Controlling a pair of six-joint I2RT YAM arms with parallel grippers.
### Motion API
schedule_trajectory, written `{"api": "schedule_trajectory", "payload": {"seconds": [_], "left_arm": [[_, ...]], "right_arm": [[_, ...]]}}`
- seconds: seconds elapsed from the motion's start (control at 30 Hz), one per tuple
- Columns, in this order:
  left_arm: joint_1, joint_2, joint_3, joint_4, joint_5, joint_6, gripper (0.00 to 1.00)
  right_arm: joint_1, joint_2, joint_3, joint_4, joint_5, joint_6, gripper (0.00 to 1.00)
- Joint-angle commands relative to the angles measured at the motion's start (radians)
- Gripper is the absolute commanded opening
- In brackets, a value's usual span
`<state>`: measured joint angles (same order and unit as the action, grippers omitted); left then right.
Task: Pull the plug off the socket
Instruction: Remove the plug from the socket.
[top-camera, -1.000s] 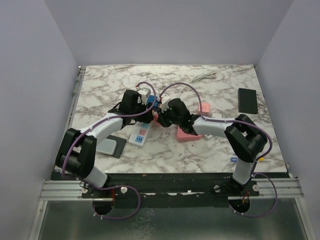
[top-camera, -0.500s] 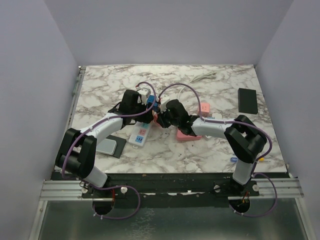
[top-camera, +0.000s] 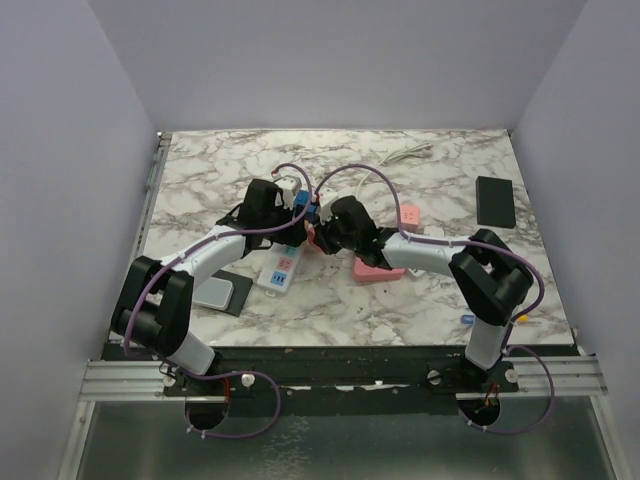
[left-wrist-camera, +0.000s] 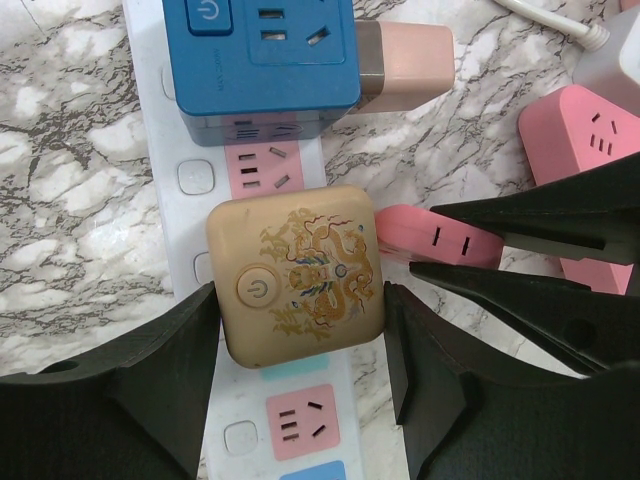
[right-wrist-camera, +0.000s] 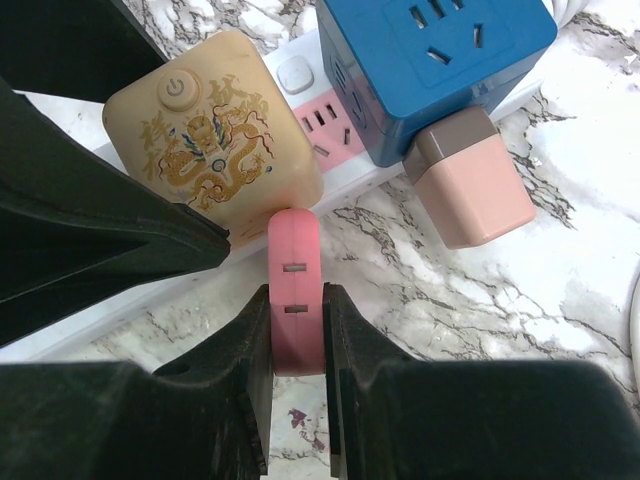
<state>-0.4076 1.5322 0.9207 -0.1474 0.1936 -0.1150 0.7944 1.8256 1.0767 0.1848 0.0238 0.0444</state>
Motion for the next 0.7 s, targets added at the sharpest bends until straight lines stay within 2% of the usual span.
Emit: {"api": "schedule_trajectory", "payload": {"seconds": [0.0, 0.37, 0.67], "left_arm": [[0.018, 0.043, -0.034, -0.196, -0.070, 0.040, 0.00], [0.018, 0.048, -0.034, -0.197, -0.077, 0.041, 0.00], [0.020, 0.054, -0.030, -0.199, -0.083, 0.039, 0.00]], "right_arm": [[-0.083, 0.007, 0.038, 0.046, 0.106, -0.035, 0.00], [-0.119, 0.016, 0.032, 0.041, 0.092, -0.102, 0.00], [-0.118, -0.016, -0.020, 0.046, 0.006, -0.052, 0.00]]}}
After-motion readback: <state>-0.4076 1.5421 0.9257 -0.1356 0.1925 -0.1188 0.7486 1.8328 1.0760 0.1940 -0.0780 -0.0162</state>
